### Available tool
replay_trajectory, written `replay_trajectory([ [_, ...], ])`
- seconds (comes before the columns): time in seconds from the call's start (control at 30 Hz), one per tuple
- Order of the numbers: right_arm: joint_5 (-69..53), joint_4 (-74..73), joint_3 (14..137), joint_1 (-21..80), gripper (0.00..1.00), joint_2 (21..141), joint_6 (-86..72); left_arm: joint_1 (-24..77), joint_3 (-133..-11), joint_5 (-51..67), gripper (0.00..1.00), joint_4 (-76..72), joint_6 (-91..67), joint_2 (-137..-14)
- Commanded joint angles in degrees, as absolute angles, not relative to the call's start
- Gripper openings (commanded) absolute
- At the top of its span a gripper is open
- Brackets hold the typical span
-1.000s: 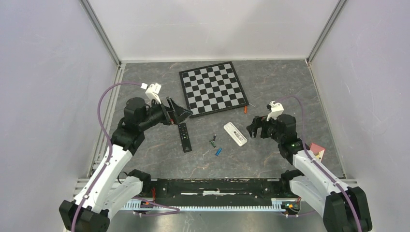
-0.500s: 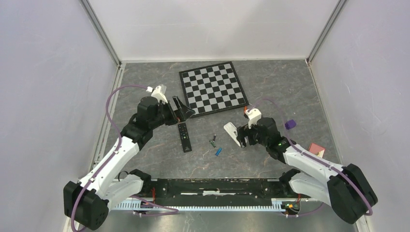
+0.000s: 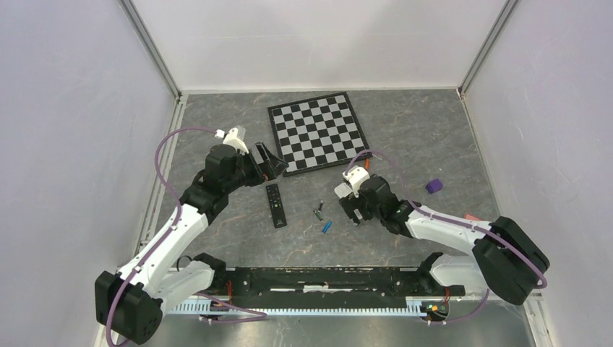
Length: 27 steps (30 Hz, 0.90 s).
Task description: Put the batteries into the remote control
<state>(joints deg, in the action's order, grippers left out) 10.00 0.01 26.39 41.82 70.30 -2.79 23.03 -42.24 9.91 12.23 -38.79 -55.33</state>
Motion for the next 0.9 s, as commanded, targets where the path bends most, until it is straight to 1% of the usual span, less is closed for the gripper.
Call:
replay_trajectory([
  [0.0,13.6,-2.4,31.0,43.7,0.98,73.0,-0.8,23.3,-42.2,8.3,1.0,12.2,-40.5,-54.3],
  [0.3,18.7,-7.0,34.2,44.6,0.97,79.4,-2.1,23.2,-42.3,7.9,1.0,12.9,-40.4,-53.8],
  [0.33,18.6,-7.2,34.4,44.7,0.96,80.1,-2.1,23.3,-42.4,8.0,1.0,13.0,-40.4,-53.9],
  [0.43,18.3,-7.6,35.0,44.9,0.88,81.2,-2.1,23.2,-42.4,8.1,1.0,12.9,-40.6,-54.0],
  [0.5,18.3,-7.6,35.1,45.1,0.85,81.4,-2.0,23.2,-42.2,8.3,1.0,12.7,-40.8,-53.9],
  [0.63,15.0,-7.7,35.7,45.1,0.77,82.6,-1.8,23.2,-42.2,9.0,1.0,12.6,-40.6,-53.9],
  [0.87,7.8,-9.9,37.2,44.2,0.78,84.7,-5.8,23.3,-42.1,9.5,1.0,12.9,-40.0,-53.2],
])
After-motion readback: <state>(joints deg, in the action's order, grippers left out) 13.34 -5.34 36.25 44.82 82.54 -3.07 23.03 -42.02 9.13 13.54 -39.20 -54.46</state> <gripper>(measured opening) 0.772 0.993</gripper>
